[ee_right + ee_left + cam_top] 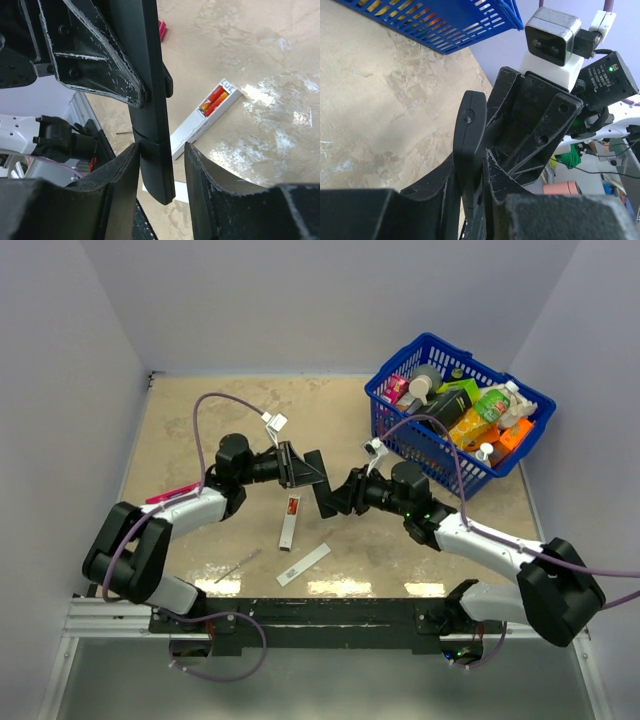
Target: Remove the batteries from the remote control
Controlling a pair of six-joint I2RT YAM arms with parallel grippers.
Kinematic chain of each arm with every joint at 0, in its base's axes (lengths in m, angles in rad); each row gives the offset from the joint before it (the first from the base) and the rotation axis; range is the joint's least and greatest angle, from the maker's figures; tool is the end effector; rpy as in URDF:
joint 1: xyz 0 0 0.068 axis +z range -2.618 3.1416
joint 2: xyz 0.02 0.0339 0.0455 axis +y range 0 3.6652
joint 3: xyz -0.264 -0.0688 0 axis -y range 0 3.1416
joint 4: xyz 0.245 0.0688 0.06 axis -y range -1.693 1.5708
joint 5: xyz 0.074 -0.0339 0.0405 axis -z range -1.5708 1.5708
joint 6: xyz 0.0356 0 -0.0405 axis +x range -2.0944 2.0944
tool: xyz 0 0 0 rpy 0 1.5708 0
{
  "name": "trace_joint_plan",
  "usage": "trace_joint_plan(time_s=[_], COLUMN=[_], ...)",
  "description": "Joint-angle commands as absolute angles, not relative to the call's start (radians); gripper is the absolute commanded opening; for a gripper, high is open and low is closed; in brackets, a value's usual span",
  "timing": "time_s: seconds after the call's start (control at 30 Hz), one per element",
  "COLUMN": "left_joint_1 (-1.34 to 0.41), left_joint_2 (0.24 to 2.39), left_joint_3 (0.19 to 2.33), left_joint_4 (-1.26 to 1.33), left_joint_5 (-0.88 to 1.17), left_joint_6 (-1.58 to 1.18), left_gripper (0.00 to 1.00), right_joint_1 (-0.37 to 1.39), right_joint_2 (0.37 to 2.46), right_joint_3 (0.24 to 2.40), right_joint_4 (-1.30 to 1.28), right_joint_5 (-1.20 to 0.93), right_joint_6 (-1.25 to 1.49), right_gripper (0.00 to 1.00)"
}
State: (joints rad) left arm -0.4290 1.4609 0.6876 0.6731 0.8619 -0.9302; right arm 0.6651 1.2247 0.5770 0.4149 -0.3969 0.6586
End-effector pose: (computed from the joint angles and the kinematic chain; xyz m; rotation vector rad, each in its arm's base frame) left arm 0.2661 -0.1514 0.2380 0.2799 1.9372 -1.6737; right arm 0.2008 0.1750 0.2372 -0.3179 1.9585 1.2630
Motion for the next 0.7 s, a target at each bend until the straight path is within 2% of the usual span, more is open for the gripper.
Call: trace_joint_plan(time_s=[0.0,0.37,0.53,0.67], left_joint_1=[-0.446,-0.445,-0.446,-0.445], left_joint_2=[1.512,1.598,1.617,1.618], left_joint_3=[0.701,0.77,0.772,0.775], left_joint_4=[0.907,0.807,0.79,0.755], left_joint_5=[0.87,0.845,0.833,0.815], left_joint_6=[-0.991,-0.887,-0.867,-0.836], left_gripper=[0.0,0.0,0.0,0.0], right_joint_1=[0.638,0.634,0.635,0.635], right_joint_2=[1.281,1.272,1.244,1.22], right_joint_3=[0.56,0.419,0.405,0.414], right_joint_4=[0.479,0.497,0.465,0.394], right_joint_5=[-0.442,-0.413,-0.39,-0.35], right_joint_6=[0.635,0.621,0.608,0.592], right_gripper=[0.43,0.36,0.36,0.41])
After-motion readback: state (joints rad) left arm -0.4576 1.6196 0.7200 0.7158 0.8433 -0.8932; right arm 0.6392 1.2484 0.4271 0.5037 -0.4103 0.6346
